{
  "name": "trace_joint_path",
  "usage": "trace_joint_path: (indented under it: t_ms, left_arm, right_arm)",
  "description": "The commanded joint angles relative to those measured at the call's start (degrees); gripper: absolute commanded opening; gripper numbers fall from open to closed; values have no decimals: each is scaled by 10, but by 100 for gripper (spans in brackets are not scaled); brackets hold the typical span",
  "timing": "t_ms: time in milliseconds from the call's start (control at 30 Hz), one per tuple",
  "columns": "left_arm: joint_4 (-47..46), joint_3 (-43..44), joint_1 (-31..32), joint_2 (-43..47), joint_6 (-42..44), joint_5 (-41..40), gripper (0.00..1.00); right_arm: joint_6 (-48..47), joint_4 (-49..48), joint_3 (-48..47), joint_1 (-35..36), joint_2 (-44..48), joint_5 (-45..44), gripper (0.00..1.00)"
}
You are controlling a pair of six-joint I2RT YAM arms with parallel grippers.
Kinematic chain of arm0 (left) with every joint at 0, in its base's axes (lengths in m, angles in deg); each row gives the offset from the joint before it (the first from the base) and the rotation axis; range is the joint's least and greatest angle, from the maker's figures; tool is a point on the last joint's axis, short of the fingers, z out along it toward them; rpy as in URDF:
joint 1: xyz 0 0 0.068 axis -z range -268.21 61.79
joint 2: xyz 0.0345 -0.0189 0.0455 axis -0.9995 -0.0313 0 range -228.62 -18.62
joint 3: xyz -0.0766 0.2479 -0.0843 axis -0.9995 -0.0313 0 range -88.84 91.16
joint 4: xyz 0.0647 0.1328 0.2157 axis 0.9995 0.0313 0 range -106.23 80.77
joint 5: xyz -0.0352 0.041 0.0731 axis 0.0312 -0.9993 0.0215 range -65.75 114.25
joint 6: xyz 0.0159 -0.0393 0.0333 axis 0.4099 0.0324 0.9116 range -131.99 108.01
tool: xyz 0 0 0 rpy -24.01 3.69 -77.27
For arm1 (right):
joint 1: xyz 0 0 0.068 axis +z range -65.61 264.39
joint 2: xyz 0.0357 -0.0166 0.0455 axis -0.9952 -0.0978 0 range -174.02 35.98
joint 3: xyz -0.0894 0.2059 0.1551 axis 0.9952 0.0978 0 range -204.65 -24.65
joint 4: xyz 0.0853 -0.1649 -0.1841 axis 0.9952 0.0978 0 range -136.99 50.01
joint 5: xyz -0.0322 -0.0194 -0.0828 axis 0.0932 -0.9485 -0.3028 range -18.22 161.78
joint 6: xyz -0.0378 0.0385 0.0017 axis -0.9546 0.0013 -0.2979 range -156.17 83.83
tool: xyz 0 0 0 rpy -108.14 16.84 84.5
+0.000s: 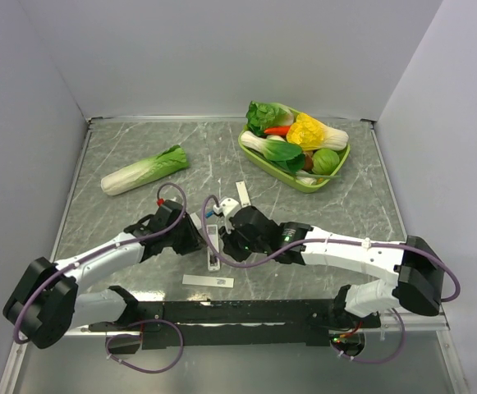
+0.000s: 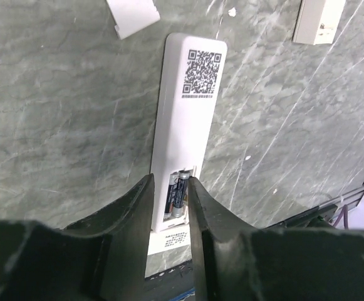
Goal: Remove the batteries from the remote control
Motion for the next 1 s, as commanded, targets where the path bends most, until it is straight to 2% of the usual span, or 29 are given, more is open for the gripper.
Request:
trace_joint_path:
  t_ms: [0, 467, 967]
  left_arm:
    - [-14, 24, -3, -16, 9, -10, 34]
    - [-43, 35, -4, -76, 20, 1, 29]
    - [-62, 6, -4, -97, 6, 29, 18]
  right_arm:
    - [20, 10, -29, 9, -20, -16, 0]
    - [34, 73, -80, 36, -65, -73, 0]
    - [41, 146, -168, 79, -159, -141, 0]
